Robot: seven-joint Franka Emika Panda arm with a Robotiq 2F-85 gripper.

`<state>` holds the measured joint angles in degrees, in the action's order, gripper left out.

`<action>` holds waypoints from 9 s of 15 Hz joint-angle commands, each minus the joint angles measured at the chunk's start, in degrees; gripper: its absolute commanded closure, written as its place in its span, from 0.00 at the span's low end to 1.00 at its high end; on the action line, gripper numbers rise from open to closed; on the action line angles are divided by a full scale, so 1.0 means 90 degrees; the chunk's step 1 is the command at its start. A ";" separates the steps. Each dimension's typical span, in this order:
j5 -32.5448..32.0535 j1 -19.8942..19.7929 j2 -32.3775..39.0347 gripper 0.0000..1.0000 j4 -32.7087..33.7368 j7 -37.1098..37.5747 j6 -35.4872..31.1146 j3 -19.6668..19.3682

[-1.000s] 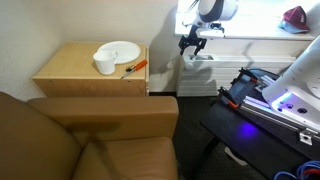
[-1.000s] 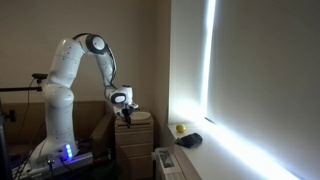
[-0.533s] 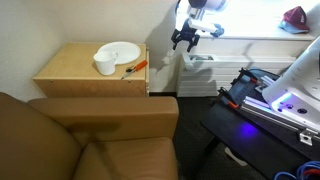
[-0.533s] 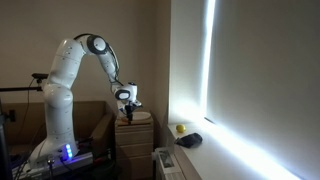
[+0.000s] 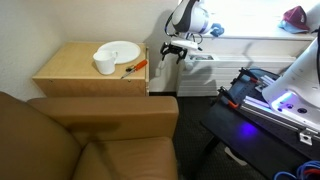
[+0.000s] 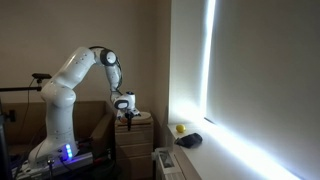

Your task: Open the first flat drawer of the side cabinet

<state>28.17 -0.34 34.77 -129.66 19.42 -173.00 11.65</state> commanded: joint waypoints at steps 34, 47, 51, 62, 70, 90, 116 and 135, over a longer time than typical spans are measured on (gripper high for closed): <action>-0.1128 -0.0441 0.2123 0.00 0.2127 -0.0204 -0.1524 0.0539; -0.0655 -0.0440 0.2948 0.00 0.3355 0.0377 -0.0749 0.0547; -0.0592 -0.0681 0.2961 0.00 0.3458 0.0212 -0.0247 0.0722; -0.0900 -0.1026 0.2811 0.00 0.2843 -0.0733 -0.1433 0.1268; -0.0664 -0.0332 0.2751 0.00 0.3071 -0.0049 -0.1134 0.0195; -0.0297 -0.1265 0.1593 0.00 0.2434 -0.0286 0.0049 0.0893; -0.0529 -0.0611 0.2993 0.00 0.3440 -0.0448 -0.0886 0.0700; -0.0594 0.0316 0.2315 0.00 0.3225 0.1578 0.1682 -0.2102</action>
<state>23.98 2.17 53.37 -100.31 30.49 -159.19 -2.71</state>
